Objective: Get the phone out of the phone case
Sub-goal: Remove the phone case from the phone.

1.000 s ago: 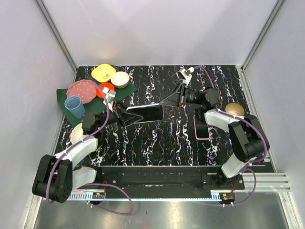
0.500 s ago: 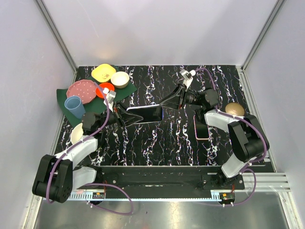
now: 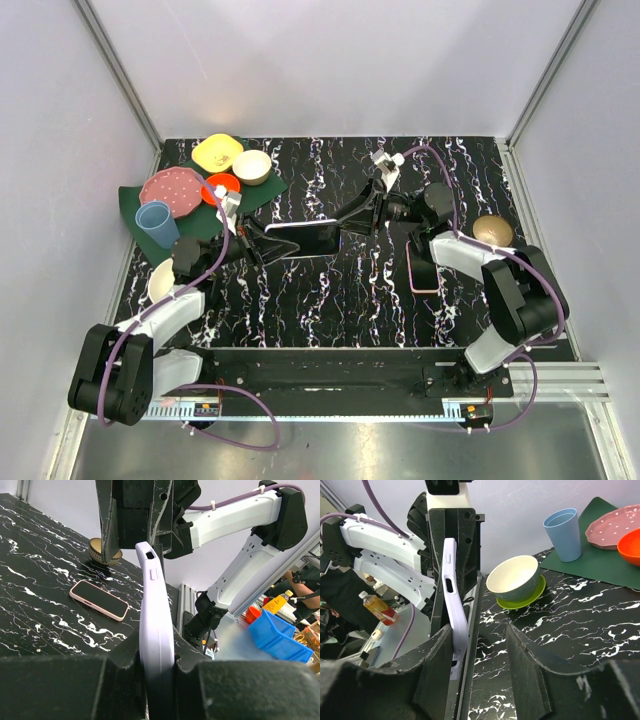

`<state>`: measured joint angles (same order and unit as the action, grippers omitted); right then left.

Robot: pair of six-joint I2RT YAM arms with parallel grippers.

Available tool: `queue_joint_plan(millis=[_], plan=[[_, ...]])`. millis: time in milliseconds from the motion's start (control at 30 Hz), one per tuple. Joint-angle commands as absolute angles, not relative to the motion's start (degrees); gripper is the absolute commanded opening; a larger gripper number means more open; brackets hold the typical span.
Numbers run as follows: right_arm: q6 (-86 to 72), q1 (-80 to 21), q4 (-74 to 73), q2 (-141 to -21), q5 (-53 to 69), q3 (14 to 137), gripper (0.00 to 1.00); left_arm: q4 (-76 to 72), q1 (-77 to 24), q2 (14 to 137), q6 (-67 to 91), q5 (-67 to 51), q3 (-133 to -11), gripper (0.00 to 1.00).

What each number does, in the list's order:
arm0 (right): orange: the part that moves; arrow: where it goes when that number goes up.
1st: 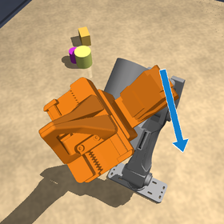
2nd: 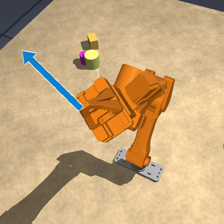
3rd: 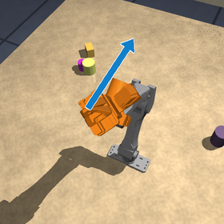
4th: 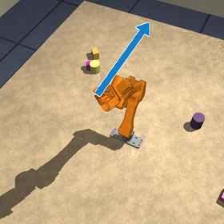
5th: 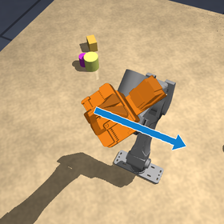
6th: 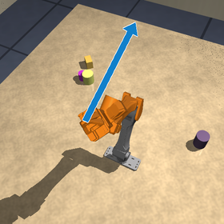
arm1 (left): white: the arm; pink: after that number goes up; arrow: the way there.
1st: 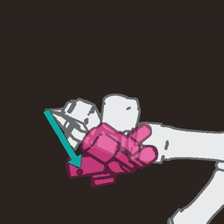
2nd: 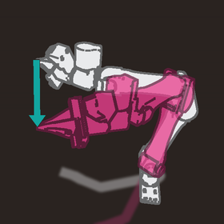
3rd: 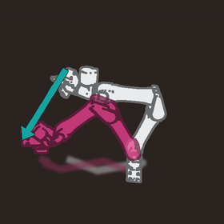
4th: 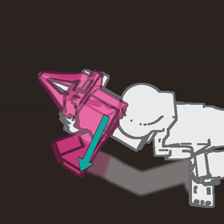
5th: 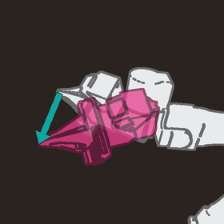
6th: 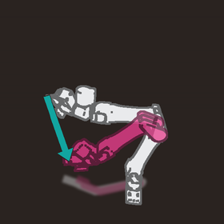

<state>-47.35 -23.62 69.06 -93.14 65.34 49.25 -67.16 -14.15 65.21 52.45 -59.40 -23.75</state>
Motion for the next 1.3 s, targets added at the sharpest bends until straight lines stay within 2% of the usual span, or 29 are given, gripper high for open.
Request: queue_joint_plan(millis=[0, 433, 533, 567, 900, 1100, 1267], plan=[[-40.0, -26.1, 61.2, -90.4, 67.9, 48.9, 0.53, -95.5, -13.6, 63.3, 50.7, -50.3, -24.9, 0.00], [-23.7, -26.2, 34.5, -85.0, 64.2, 55.0, 0.59, -95.5, -12.7, 62.8, 47.7, -48.5, -23.6, 0.00], [-20.7, -26.2, 28.0, -84.3, 64.3, 56.5, 0.63, -95.5, -12.7, 62.8, 47.0, -48.6, -23.5, 0.00], [-20.2, -26.2, 27.5, -84.2, 64.4, 56.7, 0.67, -95.5, -12.6, 62.8, 46.9, -48.5, -23.4, 0.00], [-13.2, -26.5, 14.5, -83.0, 65.0, 61.3, 0.77, -95.5, -12.3, 62.8, 45.5, -48.2, -23.1, 0.00], [-20.8, -28.0, 23.5, -84.5, 72.2, 58.7, 0.80, -95.5, -11.8, 62.9, 45.0, -45.9, -22.5, 0.00], [-42.3, -28.7, 49.7, -89.6, 74.8, 54.8, 0.77, -95.4, -11.3, 63.1, 45.0, -43.1, -21.9, 0.00]])
